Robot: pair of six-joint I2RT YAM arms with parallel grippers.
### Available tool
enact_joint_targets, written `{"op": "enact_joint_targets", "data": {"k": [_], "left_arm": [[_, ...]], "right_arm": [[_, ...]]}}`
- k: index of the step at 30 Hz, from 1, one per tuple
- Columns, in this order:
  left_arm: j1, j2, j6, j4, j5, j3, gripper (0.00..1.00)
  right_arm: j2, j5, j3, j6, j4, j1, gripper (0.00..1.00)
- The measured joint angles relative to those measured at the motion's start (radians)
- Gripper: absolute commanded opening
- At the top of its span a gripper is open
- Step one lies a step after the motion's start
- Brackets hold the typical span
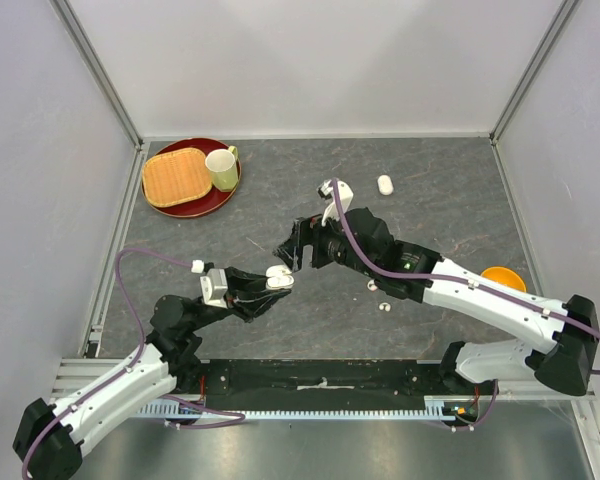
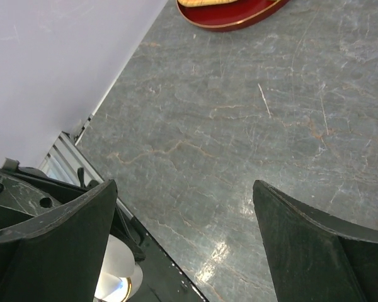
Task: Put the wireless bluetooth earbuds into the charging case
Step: Close the charging case.
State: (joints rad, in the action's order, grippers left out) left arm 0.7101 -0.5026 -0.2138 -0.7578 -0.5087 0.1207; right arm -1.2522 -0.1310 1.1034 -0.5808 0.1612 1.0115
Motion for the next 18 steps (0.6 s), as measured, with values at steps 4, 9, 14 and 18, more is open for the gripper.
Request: {"op": "enact_joint_targets", "data": {"k": [4,9,14,18], "left_arm": [[0.0,-0.003,0.0,0.0,0.001,0.0,0.02],[0.0,-0.01,-0.001,0.001,0.016,0.0,0.02],[0.0,-0.043,-0.006,0.0,0.064,0.0,0.02],[0.001,-0.09,-0.027,0.003,0.089,0.001,0.02]], "right_arm": [[-0.013,0.026,0.0,0.008,0.022,0.0,0.94],[-0.013,0.052,0.0,0.026,0.028,0.0,0.93],[-0.005,0.063,-0.024,0.035,0.024,-0.004,0.92],[0.014,0.058,-0.069,0.033,0.01,-0.008,0.92]]}}
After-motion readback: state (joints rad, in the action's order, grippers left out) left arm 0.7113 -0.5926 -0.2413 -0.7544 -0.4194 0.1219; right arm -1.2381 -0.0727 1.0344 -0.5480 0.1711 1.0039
